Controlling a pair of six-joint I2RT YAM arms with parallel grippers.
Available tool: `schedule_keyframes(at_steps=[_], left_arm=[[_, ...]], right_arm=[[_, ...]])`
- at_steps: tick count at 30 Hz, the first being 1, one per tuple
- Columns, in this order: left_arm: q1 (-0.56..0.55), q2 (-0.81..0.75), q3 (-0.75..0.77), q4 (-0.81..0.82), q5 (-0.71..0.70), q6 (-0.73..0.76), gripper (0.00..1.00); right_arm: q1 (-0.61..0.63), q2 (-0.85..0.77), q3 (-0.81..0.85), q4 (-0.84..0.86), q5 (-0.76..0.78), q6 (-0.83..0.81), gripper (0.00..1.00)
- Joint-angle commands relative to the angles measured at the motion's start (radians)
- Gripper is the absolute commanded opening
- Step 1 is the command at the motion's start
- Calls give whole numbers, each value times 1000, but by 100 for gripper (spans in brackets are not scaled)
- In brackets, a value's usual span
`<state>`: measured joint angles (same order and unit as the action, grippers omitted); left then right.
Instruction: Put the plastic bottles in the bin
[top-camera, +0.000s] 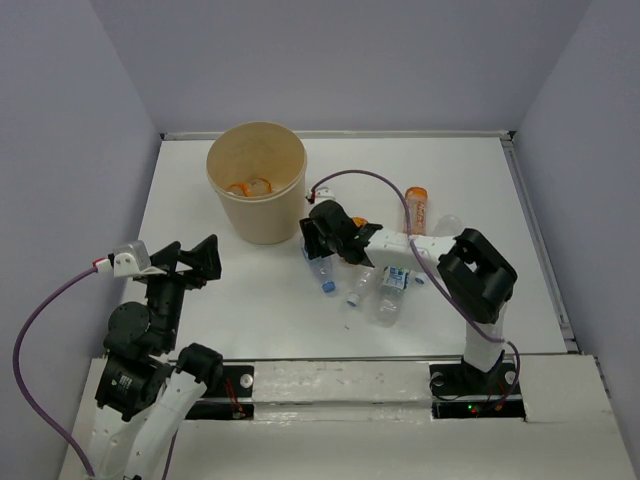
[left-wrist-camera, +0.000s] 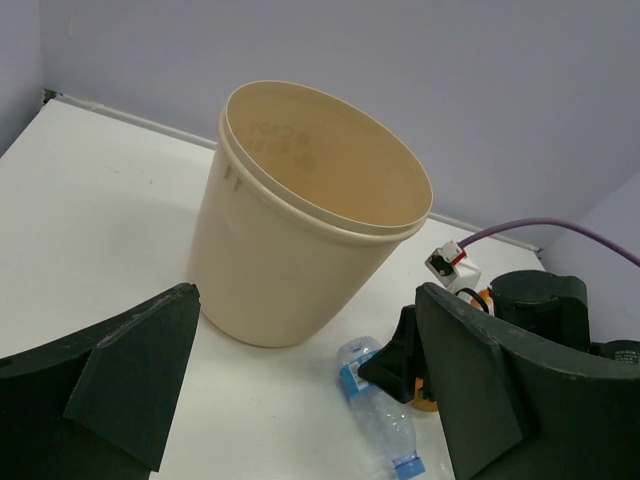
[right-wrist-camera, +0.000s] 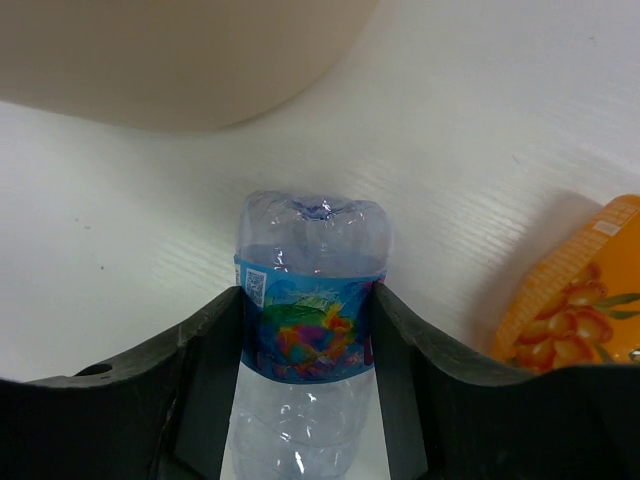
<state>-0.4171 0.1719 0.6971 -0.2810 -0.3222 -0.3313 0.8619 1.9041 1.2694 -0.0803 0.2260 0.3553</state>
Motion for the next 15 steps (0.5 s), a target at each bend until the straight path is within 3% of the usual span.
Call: schedule_keyframes(at_steps=[1,9,15], left_arm=[[9,12,-5,43,5,8,99],[11,6,-5,43,3,6,99],[11,5,-5,43,5,6,99]], right_arm=[[35,-127,-36,43,-17,10,53],[97,-283,-81,33,-11,25,51],[146,-433,-26,5,-82,10,49]])
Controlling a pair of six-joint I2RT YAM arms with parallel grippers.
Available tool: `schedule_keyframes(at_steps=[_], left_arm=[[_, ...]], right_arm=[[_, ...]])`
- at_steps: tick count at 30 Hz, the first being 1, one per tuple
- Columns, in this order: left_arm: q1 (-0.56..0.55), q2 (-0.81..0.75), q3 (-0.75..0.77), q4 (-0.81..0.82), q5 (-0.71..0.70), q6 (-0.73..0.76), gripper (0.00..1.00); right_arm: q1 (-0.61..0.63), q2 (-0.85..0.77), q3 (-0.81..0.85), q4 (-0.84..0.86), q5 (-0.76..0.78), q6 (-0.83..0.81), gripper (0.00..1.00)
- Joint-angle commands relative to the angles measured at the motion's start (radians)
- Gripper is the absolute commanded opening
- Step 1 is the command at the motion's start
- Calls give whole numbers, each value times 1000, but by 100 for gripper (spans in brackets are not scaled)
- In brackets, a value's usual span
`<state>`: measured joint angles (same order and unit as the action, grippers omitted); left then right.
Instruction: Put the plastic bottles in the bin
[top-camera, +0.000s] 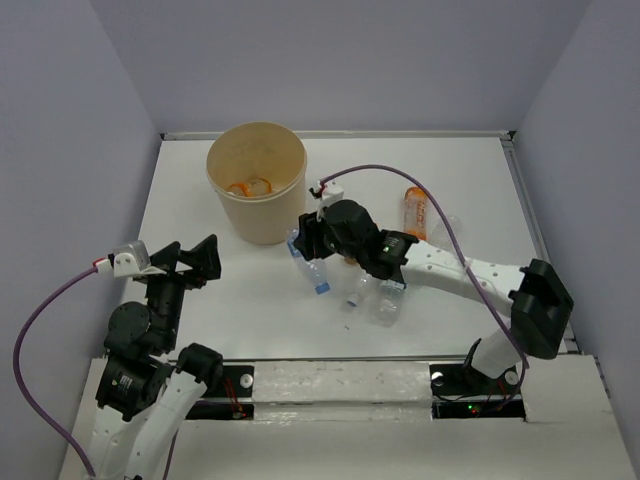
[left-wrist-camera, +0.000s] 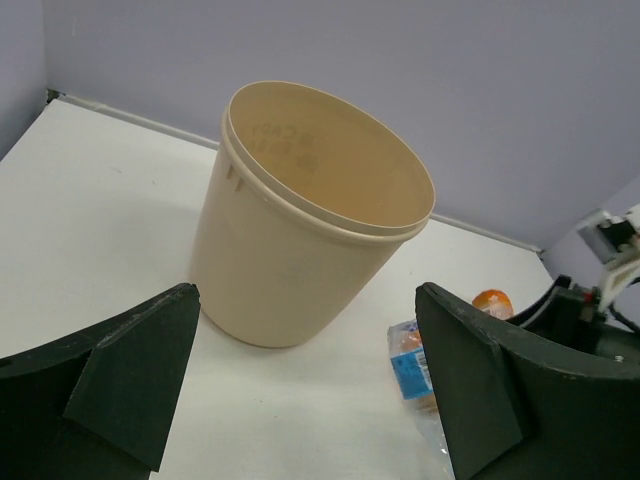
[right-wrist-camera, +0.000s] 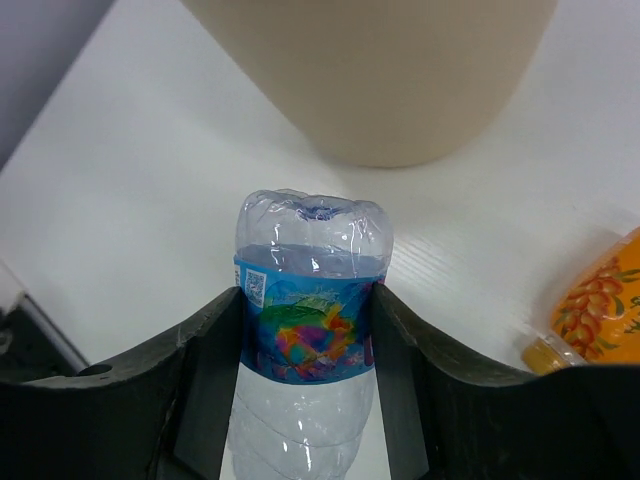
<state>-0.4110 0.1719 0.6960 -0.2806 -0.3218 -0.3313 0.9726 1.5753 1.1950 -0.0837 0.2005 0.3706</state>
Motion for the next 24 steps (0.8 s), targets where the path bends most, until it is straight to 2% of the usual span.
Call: schedule_keyframes(at_steps=[1,4,6,9,10,14,20,24], left_arm=[[5,3,-3,43,4,6,99],[6,2,-3,43,4,6,99],[8,-3,-4,44,4,5,99],[9,0,-4,43,3,5,99],[11,-2,-6,43,4,6,99],[9,-3,-6,41,3,6,99],[9,-8,-6,43,0,6,99],[9,-6,-4,43,3,8,99]], right_arm=[[35,-113,64,7,-74,-9,49],[35,-117,156,9,-111,-38,49],[35,-92,225,9,-76,-85,49],[35,-3,389,47,19,-176,49],[26,62,494,50,57,-194,49],[-8,223,722,110,121,-277,49],[-78,420,952,180,135,-266,50],[-101,535,1080,158,116,-256,85]])
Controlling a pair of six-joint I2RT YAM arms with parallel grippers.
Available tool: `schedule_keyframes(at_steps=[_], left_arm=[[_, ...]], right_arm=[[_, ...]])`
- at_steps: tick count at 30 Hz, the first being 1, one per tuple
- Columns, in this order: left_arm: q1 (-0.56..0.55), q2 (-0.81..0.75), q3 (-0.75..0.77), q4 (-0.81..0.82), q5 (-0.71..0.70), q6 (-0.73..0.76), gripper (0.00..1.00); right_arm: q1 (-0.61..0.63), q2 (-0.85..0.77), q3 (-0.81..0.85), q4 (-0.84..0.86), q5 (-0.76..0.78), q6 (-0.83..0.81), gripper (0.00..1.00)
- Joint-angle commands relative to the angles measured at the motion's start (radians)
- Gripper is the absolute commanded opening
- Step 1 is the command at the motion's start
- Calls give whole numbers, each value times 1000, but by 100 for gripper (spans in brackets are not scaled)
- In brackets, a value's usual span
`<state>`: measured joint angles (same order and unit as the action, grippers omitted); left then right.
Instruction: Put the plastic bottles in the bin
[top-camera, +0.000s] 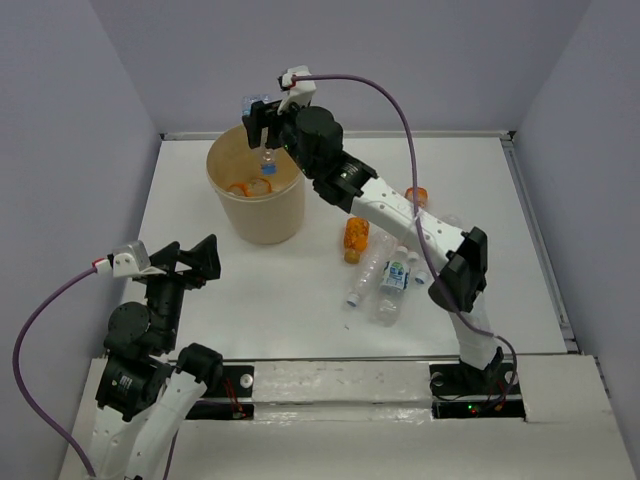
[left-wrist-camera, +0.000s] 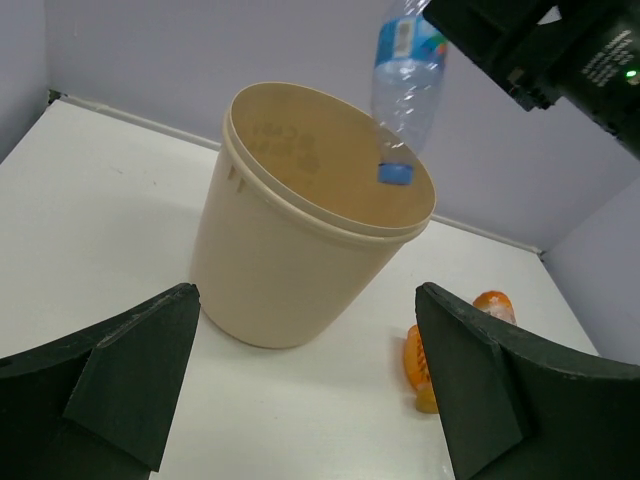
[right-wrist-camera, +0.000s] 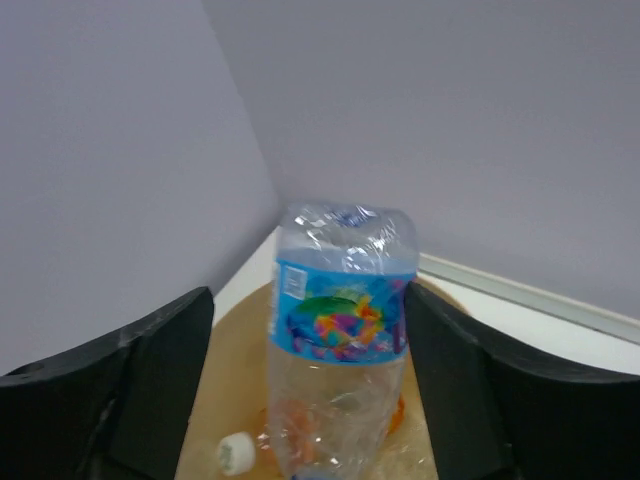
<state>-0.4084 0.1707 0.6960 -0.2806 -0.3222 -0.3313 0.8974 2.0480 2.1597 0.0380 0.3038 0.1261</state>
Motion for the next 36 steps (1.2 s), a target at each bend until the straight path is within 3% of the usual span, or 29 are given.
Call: schedule_keyframes(at_steps=[1,3,7,10,13,15,20,28,36], left_arm=[[6,-5,-4,43,3,8,99],[6,-7,-6,43,3,8,99],[8,-8,-4,44,5,8,99],[6,-10,-4,43,5,8,99],[8,-17,-6,44,5,6,99],[6,-16,-6,46,6,8,99],[6,-7,-7,47,15,9,99],[13,0,-6,47,11,8,99],[14,-2,-7,49,14,8,99]], right_arm=[[-26,80,139,14,9,-11,91],[-26,84,147,-27,8,-25,95],[-26,-26,-10,-24,37,-31,92],[-61,-173,-235,-21,78,-5,81],[-90,-319,-518,-26,80,56,78],[-107,-386,-685,-35,93,113,78],[-146,-445,-863,-171,162,242,88],[-192,-373,-903,-242,172,311,79],[-203,-275,-893,-276,158,362,78]])
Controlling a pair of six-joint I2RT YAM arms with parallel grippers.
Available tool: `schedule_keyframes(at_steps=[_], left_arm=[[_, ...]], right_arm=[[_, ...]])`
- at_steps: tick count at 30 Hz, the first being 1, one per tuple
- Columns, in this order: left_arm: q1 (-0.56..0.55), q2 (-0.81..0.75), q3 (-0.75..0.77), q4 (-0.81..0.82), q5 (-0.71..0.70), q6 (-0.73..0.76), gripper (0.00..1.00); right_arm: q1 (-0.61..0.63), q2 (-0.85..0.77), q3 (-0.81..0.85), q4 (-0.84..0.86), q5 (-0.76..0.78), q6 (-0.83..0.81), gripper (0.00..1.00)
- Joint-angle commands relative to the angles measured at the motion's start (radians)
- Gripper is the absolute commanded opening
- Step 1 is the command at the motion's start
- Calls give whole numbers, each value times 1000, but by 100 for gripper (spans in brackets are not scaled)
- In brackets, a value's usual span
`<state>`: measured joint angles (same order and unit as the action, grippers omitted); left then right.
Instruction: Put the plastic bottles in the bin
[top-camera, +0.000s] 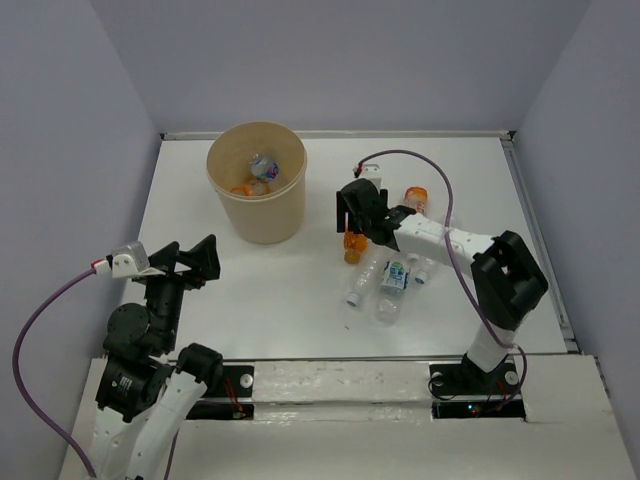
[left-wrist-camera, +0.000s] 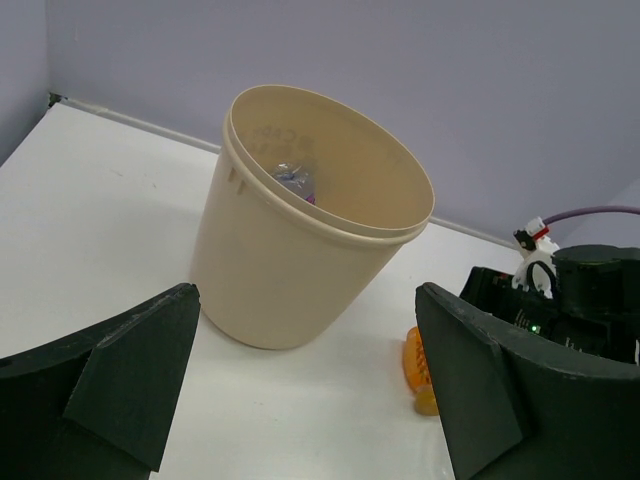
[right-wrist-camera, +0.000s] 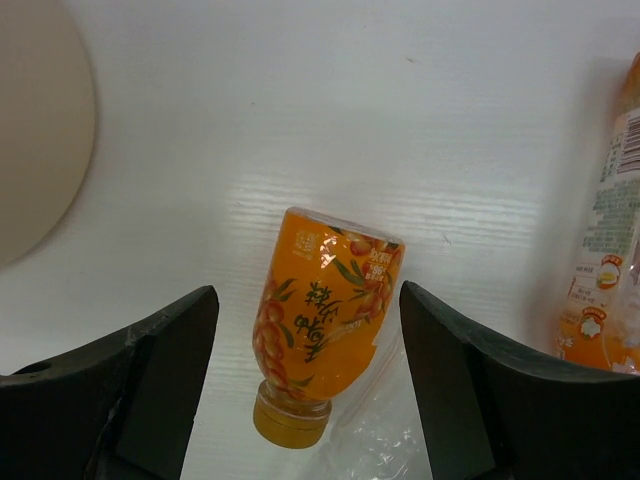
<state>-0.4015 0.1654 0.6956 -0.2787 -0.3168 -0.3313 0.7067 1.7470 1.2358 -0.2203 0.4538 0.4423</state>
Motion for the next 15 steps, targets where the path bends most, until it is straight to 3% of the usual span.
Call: schedule_keyframes(at_steps=[1,15], left_arm=[[7,2,-5,46,8,9,99],[7,-3,-7,47,12,9,99]], right_arm=[[-12,35,39,-22,3,47,79],[-12,186,145,-34,-53,35,81]])
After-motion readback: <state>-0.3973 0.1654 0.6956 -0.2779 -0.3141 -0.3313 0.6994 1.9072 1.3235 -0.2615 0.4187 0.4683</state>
